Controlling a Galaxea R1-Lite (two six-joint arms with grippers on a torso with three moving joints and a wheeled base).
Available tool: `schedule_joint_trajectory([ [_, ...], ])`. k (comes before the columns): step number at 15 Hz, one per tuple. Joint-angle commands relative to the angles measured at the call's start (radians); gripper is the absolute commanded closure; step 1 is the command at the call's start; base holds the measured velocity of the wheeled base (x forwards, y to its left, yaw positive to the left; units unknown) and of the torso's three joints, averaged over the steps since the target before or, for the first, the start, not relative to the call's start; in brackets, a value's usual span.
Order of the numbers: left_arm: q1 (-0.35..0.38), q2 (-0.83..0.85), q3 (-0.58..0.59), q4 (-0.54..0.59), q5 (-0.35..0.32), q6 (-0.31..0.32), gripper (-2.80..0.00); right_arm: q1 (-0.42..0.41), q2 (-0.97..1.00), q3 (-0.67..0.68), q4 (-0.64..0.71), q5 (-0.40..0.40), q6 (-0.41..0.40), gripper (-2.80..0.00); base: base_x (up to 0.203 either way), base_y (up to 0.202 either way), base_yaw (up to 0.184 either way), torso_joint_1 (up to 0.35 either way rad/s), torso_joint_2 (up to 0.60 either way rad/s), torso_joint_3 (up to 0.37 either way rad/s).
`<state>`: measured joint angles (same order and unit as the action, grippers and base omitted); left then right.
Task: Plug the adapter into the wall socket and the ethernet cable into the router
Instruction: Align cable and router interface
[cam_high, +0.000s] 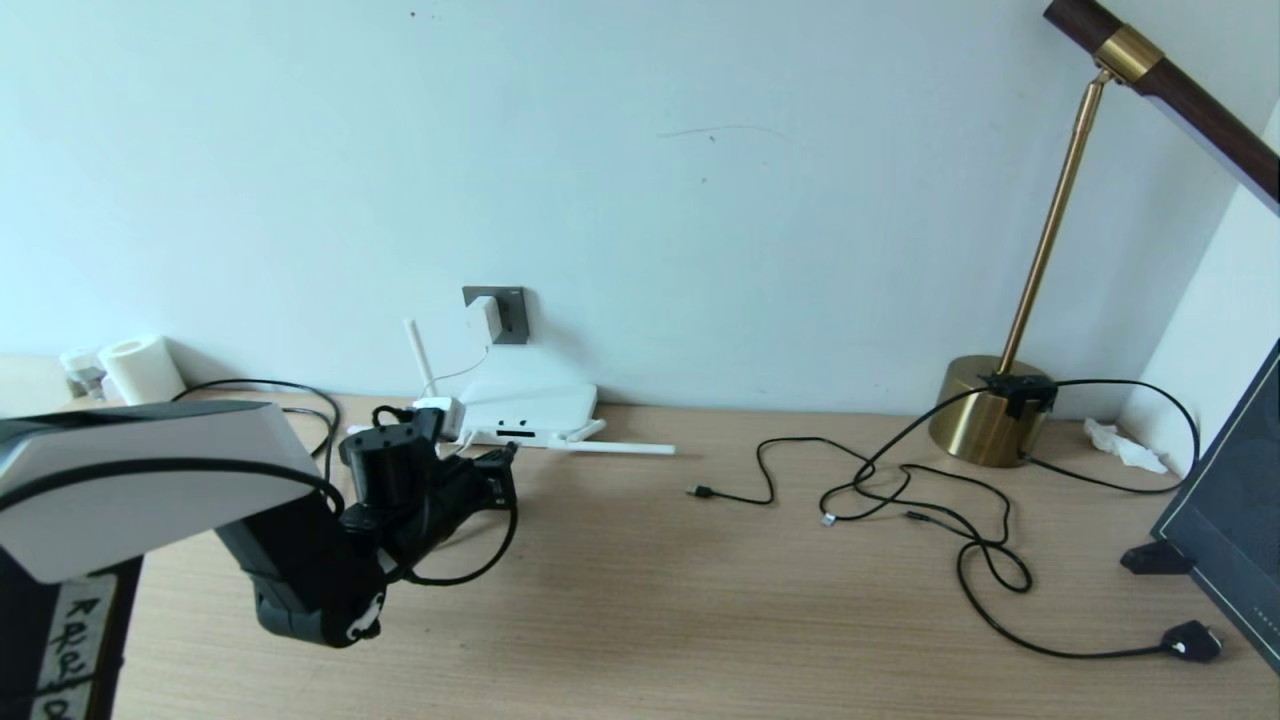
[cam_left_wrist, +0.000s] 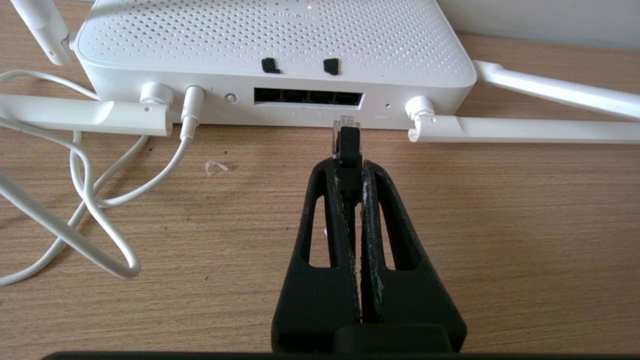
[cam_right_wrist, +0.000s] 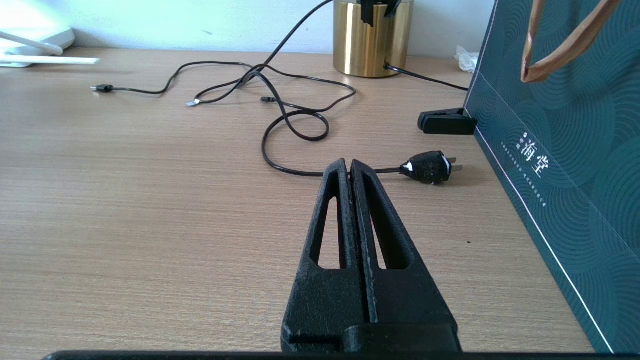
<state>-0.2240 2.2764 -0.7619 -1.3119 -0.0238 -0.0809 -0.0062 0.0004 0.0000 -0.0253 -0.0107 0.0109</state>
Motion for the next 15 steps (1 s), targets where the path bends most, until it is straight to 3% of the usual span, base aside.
schedule_joint_trajectory([
  [1,0.000,-0.008,-0.010,0.001,0.001,-0.001,0.00,0.000,0.000,0.011,-0.001,0.000,0.000,0.00,0.000,0.000,0.000,0.000,0.00,0.000],
  [15,0.006,-0.040,-0.043,0.092,0.002,0.000,0.00,0.000,0.000,0.012,-0.001,0.000,0.000,0.00,0.000,0.000,0.000,0.000,0.00,0.000],
])
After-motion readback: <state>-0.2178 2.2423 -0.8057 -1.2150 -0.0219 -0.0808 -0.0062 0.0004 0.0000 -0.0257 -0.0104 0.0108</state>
